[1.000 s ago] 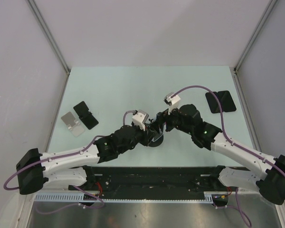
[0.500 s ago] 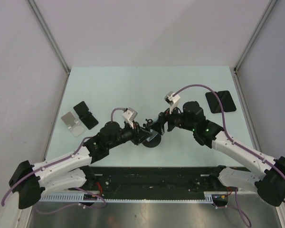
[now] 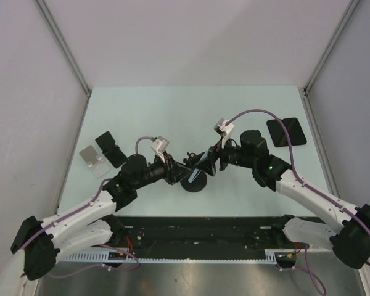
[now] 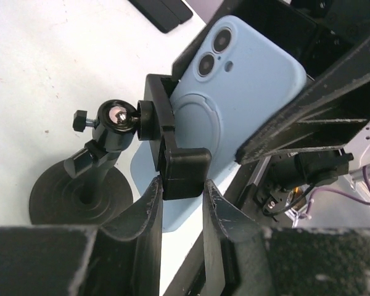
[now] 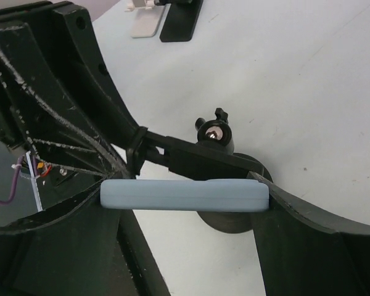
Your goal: Remove the phone from the phone stand
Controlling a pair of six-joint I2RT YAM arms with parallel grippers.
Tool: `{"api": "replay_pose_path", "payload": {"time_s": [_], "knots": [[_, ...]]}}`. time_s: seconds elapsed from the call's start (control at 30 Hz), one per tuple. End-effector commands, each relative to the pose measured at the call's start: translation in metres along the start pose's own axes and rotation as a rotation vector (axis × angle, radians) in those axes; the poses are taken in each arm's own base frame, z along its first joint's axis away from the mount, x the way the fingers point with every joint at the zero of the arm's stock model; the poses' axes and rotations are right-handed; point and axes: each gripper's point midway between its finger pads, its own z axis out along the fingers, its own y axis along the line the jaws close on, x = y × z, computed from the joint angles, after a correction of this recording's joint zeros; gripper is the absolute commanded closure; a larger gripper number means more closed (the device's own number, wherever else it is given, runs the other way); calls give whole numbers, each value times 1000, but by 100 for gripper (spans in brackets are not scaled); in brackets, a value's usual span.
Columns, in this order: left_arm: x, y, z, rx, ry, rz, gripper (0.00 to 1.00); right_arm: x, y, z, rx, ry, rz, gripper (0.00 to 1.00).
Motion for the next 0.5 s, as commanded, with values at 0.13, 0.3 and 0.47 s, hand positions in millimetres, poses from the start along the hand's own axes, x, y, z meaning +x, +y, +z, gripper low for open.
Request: {"api": "replay_pose_path", "payload": {"time_s": [0.13, 0.3, 0.47], "knots": [[-19, 41, -10, -183, -106, -43, 66, -31, 12, -8, -59, -101, -62, 100], [-21, 39, -11, -175, -111, -33, 49, -38, 20, -9, -91, -125, -53, 100], [-19, 36, -10, -155, -94, -31, 40, -42, 25, -12, -102, -139, -50, 100]]}}
